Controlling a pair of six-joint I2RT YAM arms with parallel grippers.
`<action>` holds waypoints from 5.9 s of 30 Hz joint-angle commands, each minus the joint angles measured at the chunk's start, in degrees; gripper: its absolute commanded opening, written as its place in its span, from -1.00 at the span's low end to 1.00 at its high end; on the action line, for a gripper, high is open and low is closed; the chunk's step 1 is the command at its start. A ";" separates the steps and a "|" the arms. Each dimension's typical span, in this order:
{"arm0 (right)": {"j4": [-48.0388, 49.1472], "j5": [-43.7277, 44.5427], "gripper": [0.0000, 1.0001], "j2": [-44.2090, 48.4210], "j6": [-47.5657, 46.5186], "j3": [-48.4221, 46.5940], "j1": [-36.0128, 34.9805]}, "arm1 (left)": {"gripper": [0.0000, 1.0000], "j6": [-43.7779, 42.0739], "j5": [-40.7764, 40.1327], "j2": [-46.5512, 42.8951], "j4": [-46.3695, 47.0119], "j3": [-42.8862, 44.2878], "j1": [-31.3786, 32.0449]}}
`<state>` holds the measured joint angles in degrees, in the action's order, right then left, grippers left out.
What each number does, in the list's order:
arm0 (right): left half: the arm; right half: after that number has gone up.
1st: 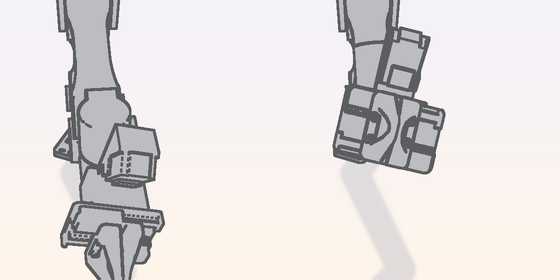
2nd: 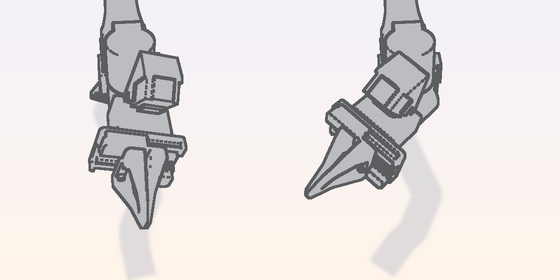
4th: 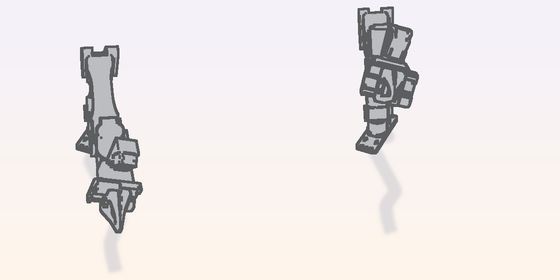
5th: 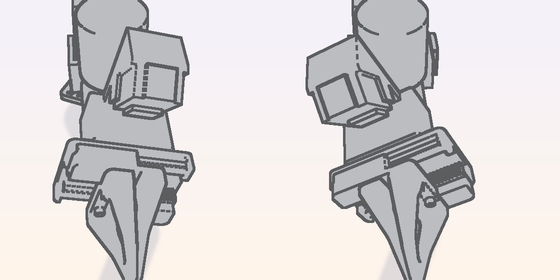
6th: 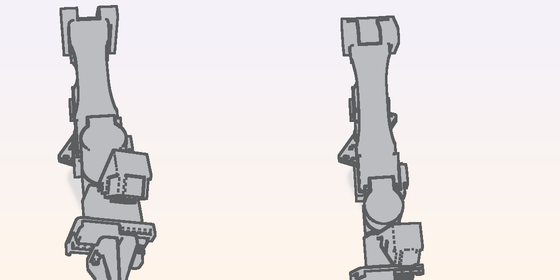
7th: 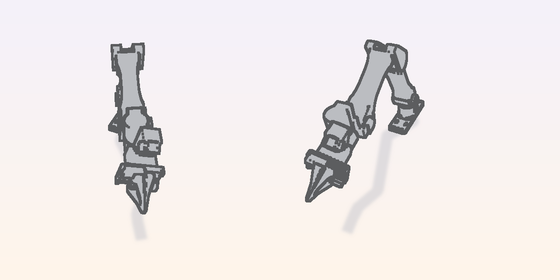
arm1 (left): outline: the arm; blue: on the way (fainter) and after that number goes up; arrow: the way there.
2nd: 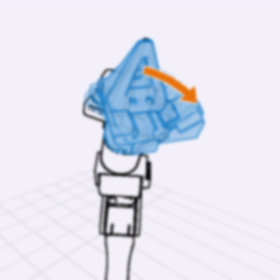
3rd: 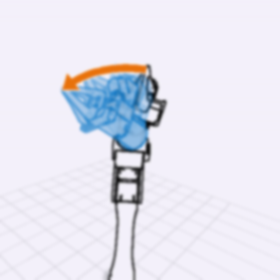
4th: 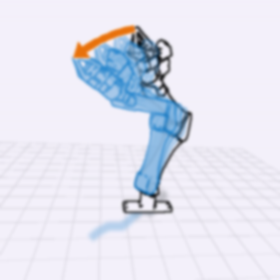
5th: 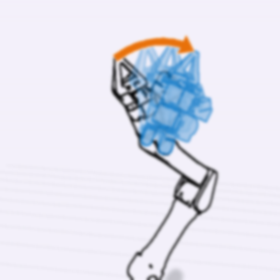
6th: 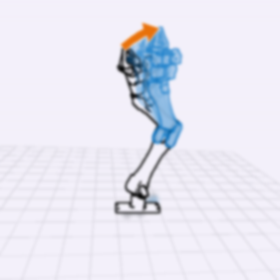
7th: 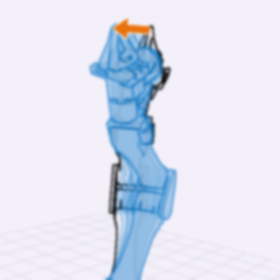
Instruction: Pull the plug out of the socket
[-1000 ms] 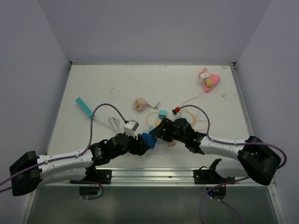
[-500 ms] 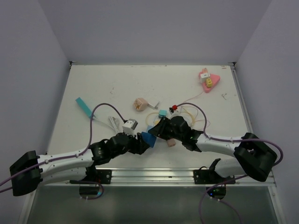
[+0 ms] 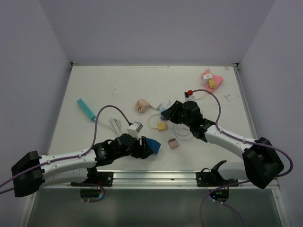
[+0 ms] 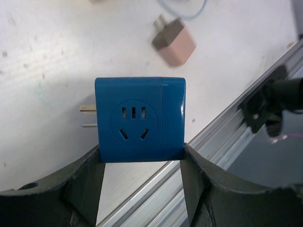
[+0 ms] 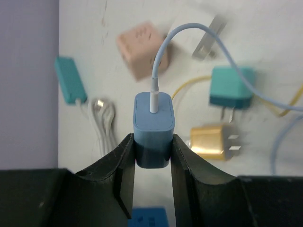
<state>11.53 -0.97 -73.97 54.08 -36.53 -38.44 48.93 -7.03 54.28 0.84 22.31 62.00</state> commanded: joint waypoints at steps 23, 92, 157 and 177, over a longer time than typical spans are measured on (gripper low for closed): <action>-13.11 5.46 -0.85 -3.89 -13.39 -3.02 9.96 | -1.00 -0.67 -10.89 -3.22 -26.93 13.02 -0.12; -34.48 21.91 0.97 7.63 -27.64 -19.80 20.05 | 0.99 -32.32 -8.44 -0.67 -12.27 24.72 -43.28; 18.88 -9.22 0.25 -47.76 -0.82 -36.16 49.60 | 0.94 -34.16 -16.09 8.12 -12.88 24.80 -43.45; 25.21 -13.00 -0.18 -19.47 -1.00 2.51 42.39 | 0.93 -33.72 -15.74 6.80 -13.32 24.80 -43.45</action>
<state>33.76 -12.62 -98.30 53.76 -37.17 3.79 15.44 -22.74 62.35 -14.44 46.59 19.07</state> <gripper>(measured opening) 0.409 0.965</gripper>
